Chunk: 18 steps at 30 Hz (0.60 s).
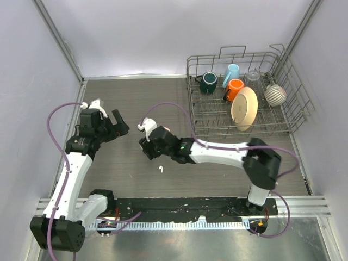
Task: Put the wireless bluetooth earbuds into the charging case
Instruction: Pick up the charging case at the center of the board.
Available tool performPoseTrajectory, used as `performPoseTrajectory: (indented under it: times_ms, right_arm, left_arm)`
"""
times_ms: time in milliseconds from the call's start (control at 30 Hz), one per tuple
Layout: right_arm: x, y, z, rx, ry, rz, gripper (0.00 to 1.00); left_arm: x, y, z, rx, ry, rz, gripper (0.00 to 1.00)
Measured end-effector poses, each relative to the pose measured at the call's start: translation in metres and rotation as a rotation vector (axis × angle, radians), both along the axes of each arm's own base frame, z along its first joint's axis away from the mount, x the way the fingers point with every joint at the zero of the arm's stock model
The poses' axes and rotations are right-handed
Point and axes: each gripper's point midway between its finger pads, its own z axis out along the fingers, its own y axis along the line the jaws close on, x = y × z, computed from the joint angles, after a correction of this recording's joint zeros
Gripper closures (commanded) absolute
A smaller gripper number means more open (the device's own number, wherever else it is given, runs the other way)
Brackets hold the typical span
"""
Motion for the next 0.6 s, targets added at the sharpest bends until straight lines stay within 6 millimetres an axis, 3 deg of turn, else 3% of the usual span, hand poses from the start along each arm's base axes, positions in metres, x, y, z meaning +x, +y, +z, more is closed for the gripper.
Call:
performPoseTrajectory:
  times_ms: [133,233,367,600]
  right_arm:
    - [-0.009,-0.011,0.084,0.148,-0.128,0.103,0.99]
    - [-0.02,-0.028,0.128,0.219,-0.222,0.169,0.99]
    - [-0.032,-0.049,0.153,0.236,-0.3,0.229,0.99]
    - [-0.042,-0.06,0.156,0.204,-0.35,0.303,0.99]
  left_arm:
    - [0.0,-0.046,0.016,-0.155,-0.022,-0.228,0.0]
    - [-0.003,-0.077,0.033,-0.273,-0.065,-0.389,0.0]
    - [-0.012,-0.113,0.068,-0.445,-0.15,-0.589,0.0]
    - [-0.03,-0.139,0.114,-0.591,-0.261,-0.804,0.0]
